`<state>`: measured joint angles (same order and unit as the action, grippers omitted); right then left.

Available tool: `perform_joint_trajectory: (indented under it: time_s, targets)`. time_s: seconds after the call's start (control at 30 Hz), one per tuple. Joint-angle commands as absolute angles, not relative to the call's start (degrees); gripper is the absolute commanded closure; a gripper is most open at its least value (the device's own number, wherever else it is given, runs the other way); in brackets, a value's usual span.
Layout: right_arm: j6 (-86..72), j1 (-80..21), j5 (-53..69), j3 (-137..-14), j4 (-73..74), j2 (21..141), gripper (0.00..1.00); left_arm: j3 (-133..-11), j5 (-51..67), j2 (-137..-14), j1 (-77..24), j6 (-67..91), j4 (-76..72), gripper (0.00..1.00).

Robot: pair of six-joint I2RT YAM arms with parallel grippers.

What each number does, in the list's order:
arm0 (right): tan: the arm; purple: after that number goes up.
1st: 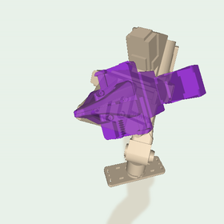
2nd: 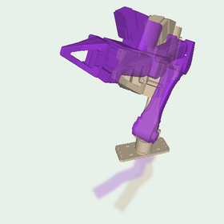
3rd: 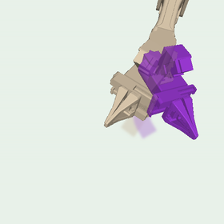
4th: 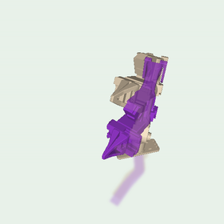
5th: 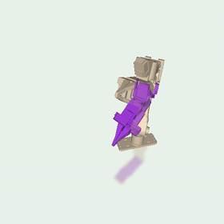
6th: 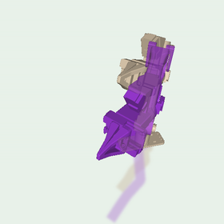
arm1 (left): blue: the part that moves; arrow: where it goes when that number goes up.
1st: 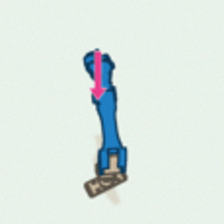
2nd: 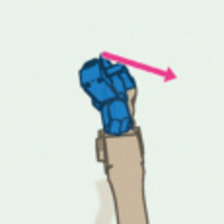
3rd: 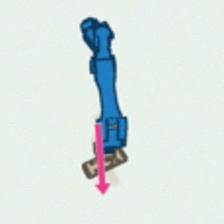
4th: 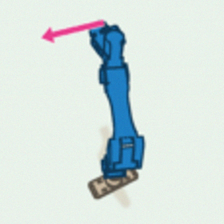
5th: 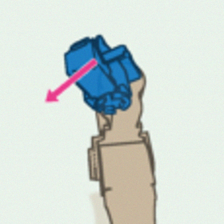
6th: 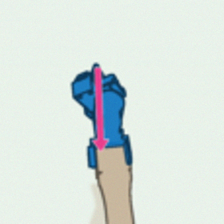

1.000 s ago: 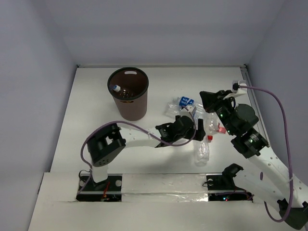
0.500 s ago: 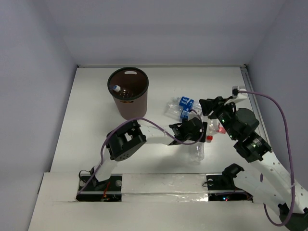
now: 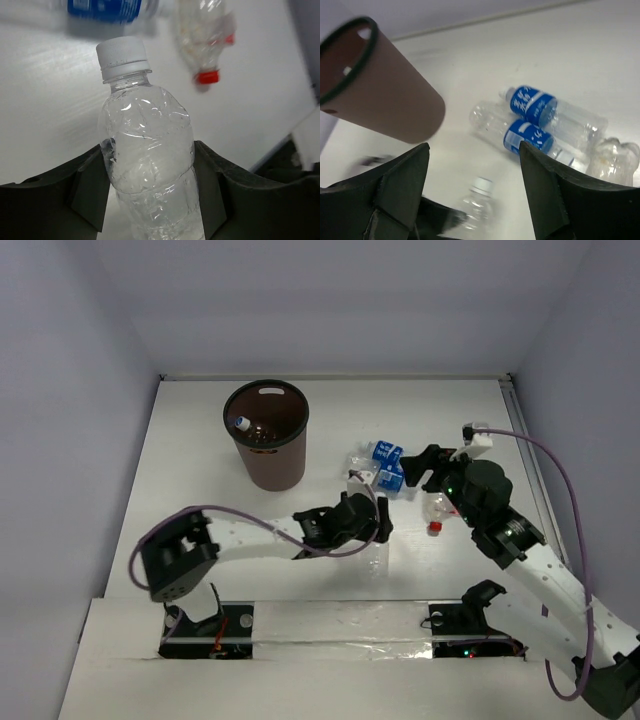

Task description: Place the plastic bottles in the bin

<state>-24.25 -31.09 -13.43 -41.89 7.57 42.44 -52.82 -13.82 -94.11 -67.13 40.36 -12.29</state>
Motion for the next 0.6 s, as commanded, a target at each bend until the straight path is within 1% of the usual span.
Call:
perform_joint_trajectory:
  time_s: [0.0, 0.03, 0.1, 0.17, 0.2, 0.3, 0.33, 0.37, 0.43, 0.47, 0.57]
  targets:
    - [-27.0, -29.4, -9.7, -40.2, 5.6, 43.5, 0.22, -52.3, -19.5, -81.9, -67.4, 39.1, -15.0, 0.64]
    - [-27.2, -29.4, -8.5, -40.0, 5.1, 43.9, 0.24, -52.7, -20.5, -77.6, -67.4, 38.3, -14.7, 0.64]
    - [-27.8, -29.4, -8.3, -39.7, 4.8, 44.1, 0.28, -54.0, -23.9, -73.8, -67.4, 35.0, -13.6, 0.64]
    - [-28.6, -28.8, -8.7, -39.5, 4.7, 44.0, 0.41, -56.8, -27.3, -69.4, -66.5, 32.1, -12.5, 0.64]
    - [-28.8, -28.8, -9.0, -39.0, 4.9, 43.7, 0.47, -57.8, -30.3, -68.4, -64.6, 29.4, -12.3, 0.64]
    - [-29.4, -28.3, -9.6, -38.5, 6.0, 42.1, 0.52, -61.5, -31.5, -65.7, -59.1, 25.9, -13.8, 0.64]
    - [-29.4, -28.3, -8.8, -38.5, 6.7, 41.9, 0.56, -62.7, -30.6, -65.5, -53.9, 25.6, -13.8, 0.64]
    - [-29.4, -28.3, -8.4, -38.4, 6.9, 41.8, 0.56, -64.9, -29.5, -65.3, -51.6, 25.0, -14.4, 0.64]
    - [-29.4, -28.3, -7.3, -37.5, 6.6, 41.7, 0.56, -67.1, -34.0, -66.5, -48.4, 21.0, -15.7, 0.64]
    - [-29.4, -28.3, -7.1, -37.1, 6.3, 41.4, 0.56, -70.1, -35.9, -67.2, -44.7, 20.1, -15.6, 0.64]
    - [-29.4, -28.3, -6.3, -35.4, 4.7, 41.0, 0.55, -75.9, -38.8, -71.5, -39.1, 15.1, -16.2, 0.64]
